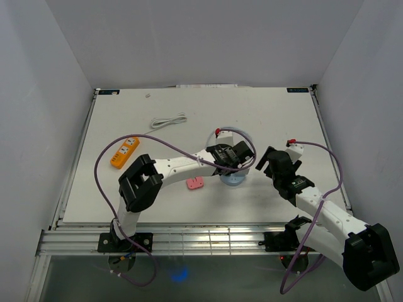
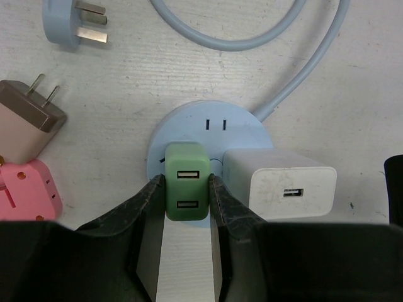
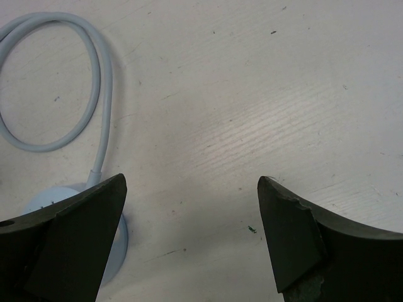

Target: Insert the plug

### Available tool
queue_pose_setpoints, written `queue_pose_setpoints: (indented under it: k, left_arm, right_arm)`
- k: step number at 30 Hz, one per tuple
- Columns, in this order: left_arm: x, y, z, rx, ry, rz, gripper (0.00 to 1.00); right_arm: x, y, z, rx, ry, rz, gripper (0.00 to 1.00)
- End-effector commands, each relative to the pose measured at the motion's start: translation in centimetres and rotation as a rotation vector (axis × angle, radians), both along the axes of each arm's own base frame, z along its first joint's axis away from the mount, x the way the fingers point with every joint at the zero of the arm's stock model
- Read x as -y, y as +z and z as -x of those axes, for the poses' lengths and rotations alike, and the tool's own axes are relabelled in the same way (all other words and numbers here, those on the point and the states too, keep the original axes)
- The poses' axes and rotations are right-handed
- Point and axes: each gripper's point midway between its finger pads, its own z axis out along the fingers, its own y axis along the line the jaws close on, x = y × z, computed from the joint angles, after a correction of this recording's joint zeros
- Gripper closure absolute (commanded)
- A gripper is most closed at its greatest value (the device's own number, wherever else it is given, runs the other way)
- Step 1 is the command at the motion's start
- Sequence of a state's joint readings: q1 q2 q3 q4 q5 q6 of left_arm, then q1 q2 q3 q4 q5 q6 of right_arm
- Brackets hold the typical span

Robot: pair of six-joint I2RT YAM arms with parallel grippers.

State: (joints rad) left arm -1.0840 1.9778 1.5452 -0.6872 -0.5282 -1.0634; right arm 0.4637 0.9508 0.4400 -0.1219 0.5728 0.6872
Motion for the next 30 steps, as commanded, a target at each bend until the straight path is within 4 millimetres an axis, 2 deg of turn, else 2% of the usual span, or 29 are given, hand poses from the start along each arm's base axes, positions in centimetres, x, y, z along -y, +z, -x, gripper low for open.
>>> queue_pose_setpoints:
  k: [1, 2, 4, 6, 10, 11, 12, 17, 21, 24, 28, 30]
  left_arm:
    - [-2.1, -7.3, 3.5, -0.198, -0.070, -0.183, 1.00]
    - [-2.8, -7.4, 3.7, -0.214, -0.081, -0.238, 1.00]
    - [-2.3, -7.4, 2.9, -0.197, -0.067, -0.283, 1.00]
    - [-2.6, -7.5, 3.2, -0.198, -0.053, -0.322, 1.00]
    - [-2.5, -7.3, 3.6, -0.195, -0.037, -0.266, 1.00]
    - [-3.3, -8.0, 4.3, -0.215, -0.042, -0.271, 1.00]
    - [-2.8, -8.1, 4.2, -0.207, -0.045, -0.236, 1.00]
    - [-3.5, -8.8, 4.6, -0.239, -0.055, -0.215, 1.00]
    - [-2.9, -8.1, 4.2, -0.228, -0.067, -0.208, 1.00]
    - [-2.5, -7.3, 3.8, -0.207, -0.080, -0.201, 0.91]
    - [-1.2, -5.3, 2.6, -0.173, -0.106, -0.163, 0.83]
    - [-0.8, -4.7, 2.2, -0.162, -0.118, -0.156, 0.72]
  right_arm:
    - [0.1, 0.5, -0.4, 0.037, -0.003, -0.007, 0.11]
    - [0.1, 0.5, -0.4, 0.038, -0.003, -0.007, 0.11]
    - [0.1, 0.5, -0.5, 0.036, -0.003, -0.007, 0.11]
    - [0.1, 0.5, -0.5, 0.035, -0.001, -0.007, 0.11]
    - [0.2, 0.5, -0.5, 0.034, -0.003, -0.009, 0.11]
    - [0.1, 0.4, -0.5, 0.031, -0.001, -0.008, 0.11]
    - [0.2, 0.4, -0.5, 0.033, -0.004, -0.009, 0.11]
    - [0.1, 0.4, -0.5, 0.032, 0.000, -0.012, 0.11]
    - [0.2, 0.4, -0.5, 0.032, -0.001, -0.012, 0.11]
    - [0.2, 0.4, -0.5, 0.033, 0.000, -0.014, 0.11]
    - [0.1, 0.4, -0.6, 0.032, 0.002, -0.014, 0.11]
    - [0.1, 0.4, -0.6, 0.030, 0.004, -0.013, 0.11]
